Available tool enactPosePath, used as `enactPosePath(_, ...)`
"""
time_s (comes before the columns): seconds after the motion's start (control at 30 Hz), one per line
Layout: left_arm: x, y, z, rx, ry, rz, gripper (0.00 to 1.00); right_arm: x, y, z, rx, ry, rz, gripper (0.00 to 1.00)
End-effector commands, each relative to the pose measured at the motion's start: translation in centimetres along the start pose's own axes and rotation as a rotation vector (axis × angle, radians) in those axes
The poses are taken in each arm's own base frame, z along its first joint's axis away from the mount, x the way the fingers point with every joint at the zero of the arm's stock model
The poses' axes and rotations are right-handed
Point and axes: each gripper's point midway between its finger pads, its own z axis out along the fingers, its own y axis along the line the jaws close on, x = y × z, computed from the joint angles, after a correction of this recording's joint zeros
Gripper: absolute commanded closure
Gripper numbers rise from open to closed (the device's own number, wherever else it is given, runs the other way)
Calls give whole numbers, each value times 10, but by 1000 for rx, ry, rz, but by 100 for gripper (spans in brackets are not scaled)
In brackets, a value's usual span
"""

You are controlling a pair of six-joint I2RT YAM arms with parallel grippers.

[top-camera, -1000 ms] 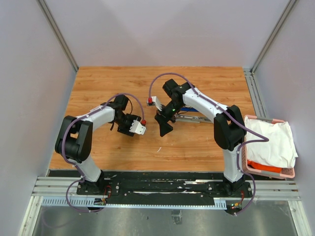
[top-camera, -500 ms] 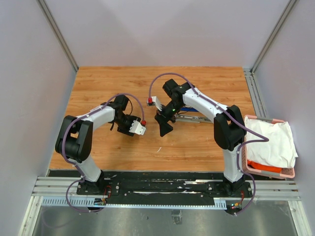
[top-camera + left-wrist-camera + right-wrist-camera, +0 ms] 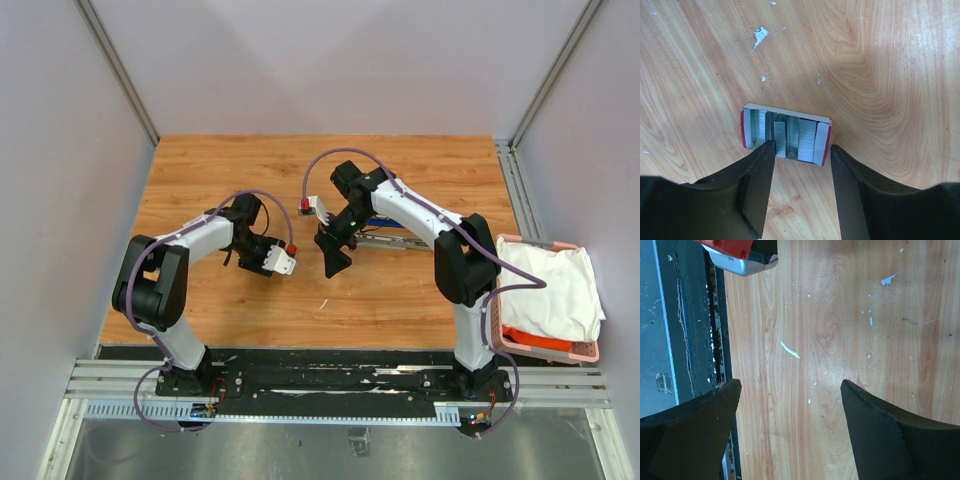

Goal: Unload the staples from the stapler
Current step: Adjust the stapler in the staple box.

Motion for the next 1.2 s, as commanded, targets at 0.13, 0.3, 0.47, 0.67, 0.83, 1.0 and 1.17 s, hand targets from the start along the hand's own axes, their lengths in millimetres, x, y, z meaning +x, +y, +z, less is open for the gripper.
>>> enactPosePath(0.13, 1, -18, 14, 47, -2, -25, 48, -4, 7, -4, -3, 4, -21, 17)
enactPosePath(0.3, 1, -19, 14, 43, -3, -28, 50, -3, 8, -4, -5, 6, -20, 16)
enactPosePath(0.47, 1, -20, 14, 40, -1, -27, 51, -3, 7, -4, -3, 6, -20, 16)
enactPosePath(0.67, 0, -21, 13, 39, -4, -25, 53, -3, 7, -4, -1, 9, -21, 17)
enactPosePath(0.83, -1, -23, 12, 37, -7, -21, 54, -3, 7, -4, -2, 8, -21, 16)
enactPosePath(1.0, -2, -25, 10, 33, -11, -17, 54, -2, 7, -4, 0, 10, -21, 16)
enactPosePath(1.17, -3, -24, 9, 11, -10, -15, 54, -2, 7, -3, -2, 15, -18, 16)
